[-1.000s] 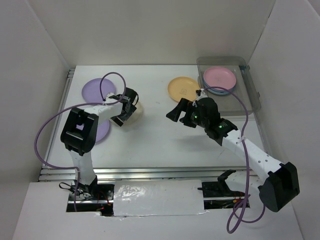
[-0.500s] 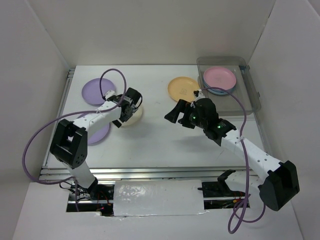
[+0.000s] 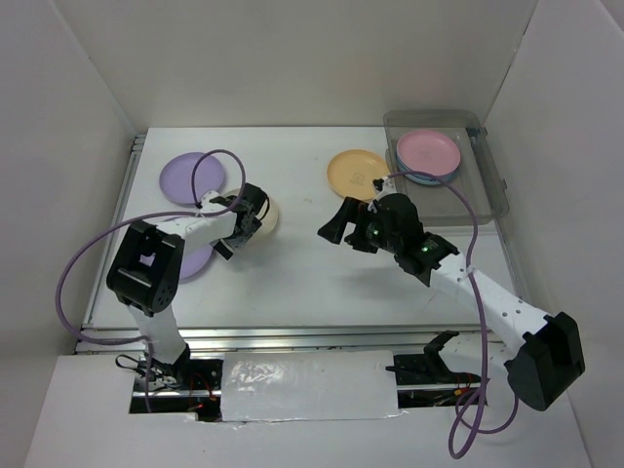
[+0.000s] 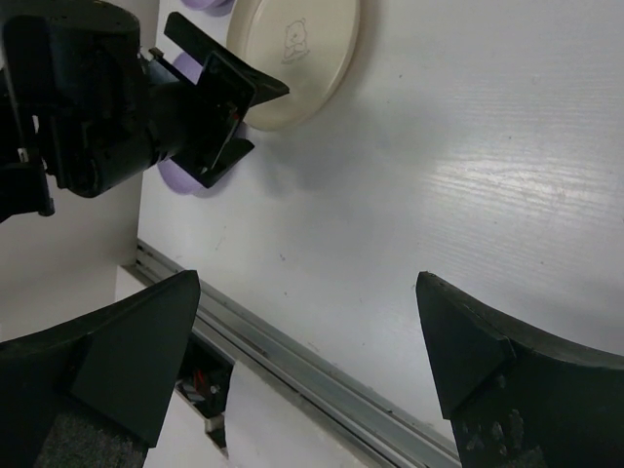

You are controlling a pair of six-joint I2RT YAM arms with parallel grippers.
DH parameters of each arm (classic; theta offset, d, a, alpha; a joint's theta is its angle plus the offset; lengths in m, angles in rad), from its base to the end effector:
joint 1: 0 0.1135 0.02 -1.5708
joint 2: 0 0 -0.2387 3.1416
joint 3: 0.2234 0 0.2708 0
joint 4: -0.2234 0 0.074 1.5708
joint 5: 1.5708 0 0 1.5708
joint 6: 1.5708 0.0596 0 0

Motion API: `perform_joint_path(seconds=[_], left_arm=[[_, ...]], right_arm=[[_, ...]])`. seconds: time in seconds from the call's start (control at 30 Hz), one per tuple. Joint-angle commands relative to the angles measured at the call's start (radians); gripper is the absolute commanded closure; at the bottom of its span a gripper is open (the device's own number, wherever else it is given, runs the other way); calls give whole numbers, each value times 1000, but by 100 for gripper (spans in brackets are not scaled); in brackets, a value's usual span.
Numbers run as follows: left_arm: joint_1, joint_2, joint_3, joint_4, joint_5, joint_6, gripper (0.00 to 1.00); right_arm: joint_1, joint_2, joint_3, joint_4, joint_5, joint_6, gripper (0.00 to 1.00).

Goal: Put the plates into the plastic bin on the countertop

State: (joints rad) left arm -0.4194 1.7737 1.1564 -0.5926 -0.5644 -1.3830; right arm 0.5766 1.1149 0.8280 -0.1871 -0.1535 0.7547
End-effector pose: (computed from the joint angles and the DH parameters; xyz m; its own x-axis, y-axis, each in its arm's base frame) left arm 0.3437 -0.1183 0.1270 -0.3281 -0.7626 -0.5576 -0.8074 0.5327 -0.2535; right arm 0.2494 0.1730 0.2500 -0.7260 0.3355 -0.6003 -0.2134 0.7200 0.6604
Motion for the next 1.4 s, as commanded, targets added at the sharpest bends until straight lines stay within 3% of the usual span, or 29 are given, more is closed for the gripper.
perform_joint_path(seconds=[0.0, 0.1, 0.17, 0.2, 0.23, 0.33, 0.53, 0.63, 0.73, 0.87, 1.0, 1.17, 1.37], left_arm=[[4, 44, 8, 48, 9, 22, 8], [2, 76, -21, 77, 41, 19, 20], [-5, 85, -37, 99, 63, 18, 39], [-9, 84, -44, 99, 67, 18, 54], [-25, 72, -43, 93, 60, 13, 77], [-89, 40, 15, 16, 13, 28, 100], [-275, -64, 121, -144, -132, 94, 100], [-340, -170, 74, -97, -163, 160, 100], [-366, -276, 11, 53, -99, 316, 100], [-366, -345, -24, 154, 52, 485, 100], [-367, -352, -6, 169, 146, 552, 100], [-366, -326, 35, 122, 164, 567, 100], [-364, -372, 13, 160, 202, 573, 100]], right_arm=[[11, -26, 7, 5, 15, -26, 0], [11, -36, 2, 6, 17, -23, 0], [11, -38, 3, -2, 22, -22, 0], [12, -44, 5, -3, 28, -23, 0], [11, -46, 8, -8, 29, -26, 0], [8, -52, 16, -38, 77, -35, 0], [-66, -61, 45, -170, 266, -83, 0], [-139, -30, 65, -210, 276, -127, 0], [-204, 6, 59, -209, 261, -153, 0], [-271, 26, 14, -164, 101, -173, 2], [-268, 10, -52, -78, -30, -155, 2], [-242, -6, -63, -46, -43, -130, 2], [-216, 54, -70, -43, -32, -130, 22]])
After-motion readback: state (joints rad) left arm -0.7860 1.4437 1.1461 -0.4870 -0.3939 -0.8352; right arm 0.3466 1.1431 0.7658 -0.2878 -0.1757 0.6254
